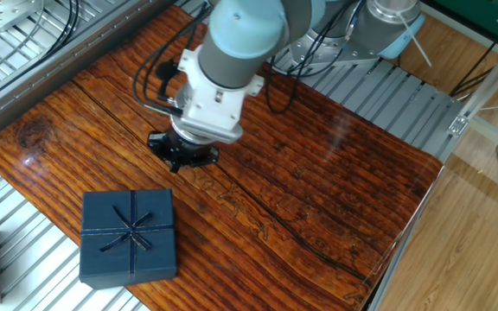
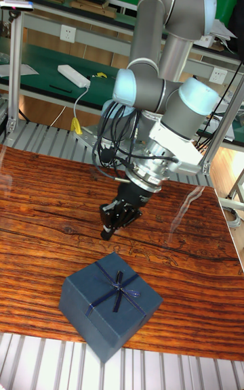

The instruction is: Slide the outer casing onto the gift box

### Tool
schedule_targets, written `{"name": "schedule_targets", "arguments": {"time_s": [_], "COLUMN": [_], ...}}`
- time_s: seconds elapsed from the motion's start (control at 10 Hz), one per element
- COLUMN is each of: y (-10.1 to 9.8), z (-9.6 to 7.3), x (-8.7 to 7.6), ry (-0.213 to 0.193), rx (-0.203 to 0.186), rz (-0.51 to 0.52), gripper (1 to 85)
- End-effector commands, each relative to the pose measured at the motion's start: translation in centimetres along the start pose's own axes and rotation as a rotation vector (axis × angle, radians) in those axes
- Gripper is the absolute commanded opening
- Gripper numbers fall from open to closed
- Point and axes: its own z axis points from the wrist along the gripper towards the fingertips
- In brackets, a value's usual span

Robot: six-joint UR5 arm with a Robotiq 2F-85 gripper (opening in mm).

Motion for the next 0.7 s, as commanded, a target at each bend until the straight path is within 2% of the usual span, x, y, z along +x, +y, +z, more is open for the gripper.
{"name": "schedule_targets", "arguments": {"time_s": [0.0, 0.2, 0.6], "y": [-0.22, 0.25, -0.32], "z": [0.29, 0.25, 0.64], "x": [0.73, 1.02, 0.78], "ry": [0.014, 0.022, 0.017], "rx": [-0.031, -0.057, -0.077], "rz": [-0.041, -0.042, -0.06], "gripper": [1.0, 1.0, 1.0]}}
